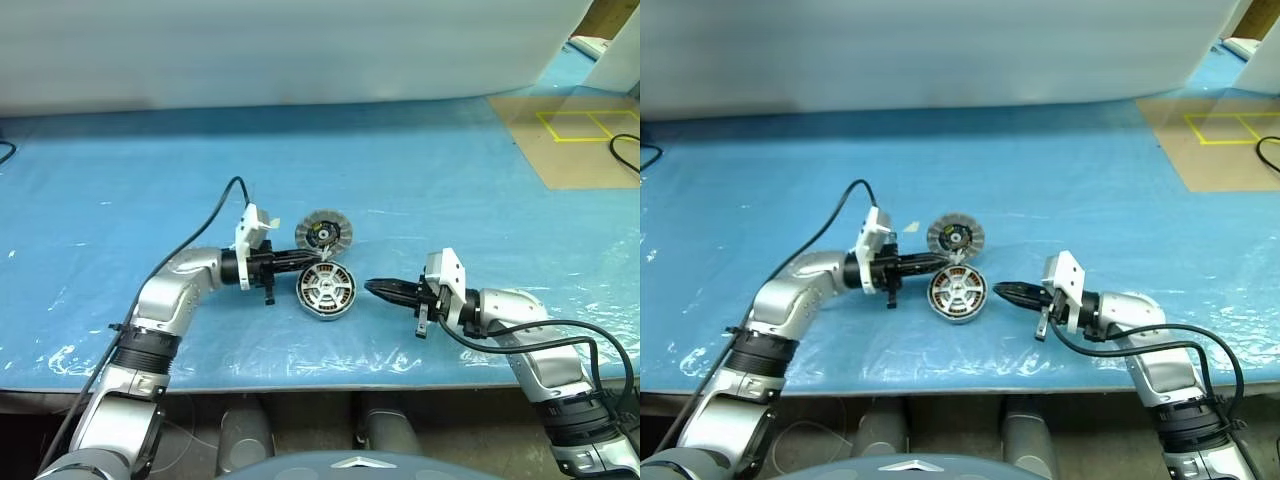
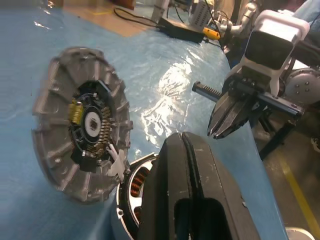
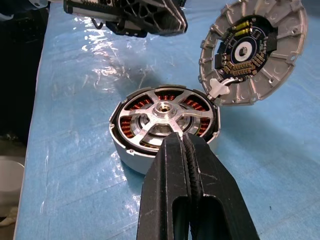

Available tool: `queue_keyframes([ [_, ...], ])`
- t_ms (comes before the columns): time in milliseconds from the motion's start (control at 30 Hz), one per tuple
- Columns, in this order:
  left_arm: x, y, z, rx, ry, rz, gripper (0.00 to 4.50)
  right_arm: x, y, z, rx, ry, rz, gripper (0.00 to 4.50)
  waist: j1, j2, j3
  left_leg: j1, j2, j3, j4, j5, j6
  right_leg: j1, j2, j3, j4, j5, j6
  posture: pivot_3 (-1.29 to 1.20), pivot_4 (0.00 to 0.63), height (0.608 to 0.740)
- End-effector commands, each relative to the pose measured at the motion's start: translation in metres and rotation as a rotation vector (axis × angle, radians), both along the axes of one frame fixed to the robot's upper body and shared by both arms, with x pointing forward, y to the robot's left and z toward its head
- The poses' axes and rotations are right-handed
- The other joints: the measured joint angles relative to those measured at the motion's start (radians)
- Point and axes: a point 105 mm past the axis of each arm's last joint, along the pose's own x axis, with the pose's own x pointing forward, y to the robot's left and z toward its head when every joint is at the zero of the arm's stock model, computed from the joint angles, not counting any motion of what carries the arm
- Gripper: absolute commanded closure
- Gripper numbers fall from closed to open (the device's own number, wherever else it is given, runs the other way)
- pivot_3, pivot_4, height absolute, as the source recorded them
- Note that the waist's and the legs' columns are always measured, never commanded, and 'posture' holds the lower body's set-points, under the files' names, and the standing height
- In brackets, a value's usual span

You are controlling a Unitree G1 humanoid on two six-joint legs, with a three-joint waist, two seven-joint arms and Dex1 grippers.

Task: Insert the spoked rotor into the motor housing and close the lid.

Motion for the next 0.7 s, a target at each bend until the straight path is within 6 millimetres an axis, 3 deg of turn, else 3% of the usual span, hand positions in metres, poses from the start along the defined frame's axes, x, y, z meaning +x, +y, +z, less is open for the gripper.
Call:
queue_keyframes([
  [33, 0.01, 0.022, 0.016, -0.05, -0.063, 0.115, 4.47, -0.003, 0.005, 0.013, 0.023, -0.04, 0.035, 4.5, 0.0, 0.0, 0.0, 0.0, 0.0, 0.0, 0.0, 0.0, 0.0, 0.0, 0.0, 0.0, 0.0, 0.0, 0.0, 0.0, 0.15, 0.74],
  [233, 0.03, 0.057, 0.012, -0.033, -0.073, 0.278, 4.47, -0.004, 0.004, 0.016, 0.015, -0.042, 0.045, 4.5, 0.0, 0.0, 0.0, 0.0, 0.0, 0.0, 0.001, 0.0, 0.0, 0.0, 0.0, 0.0, 0.0, 0.0, 0.0, 0.0, 0.15, 0.74],
  [367, 0.049, 0.072, -0.005, 0.068, -0.096, 0.361, 4.47, -0.004, 0.003, 0.016, 0.007, -0.041, 0.048, 4.5, 0.001, 0.0, 0.0, 0.0, 0.0, 0.0, 0.001, 0.0, 0.0, 0.0, 0.0, 0.0, 0.0, 0.0, 0.0, 0.0, 0.15, 0.74],
  [700, 0.087, 0.035, -0.005, 0.112, -0.152, 0.242, 4.47, -0.005, 0.006, 0.018, 0.004, -0.046, 0.049, 4.5, 0.005, -0.002, 0.001, 0.0, 0.0, -0.001, 0.003, 0.0, 0.0, 0.001, 0.0, 0.0, 0.001, 0.0, 0.001, 0.0, 0.15, 0.74],
])
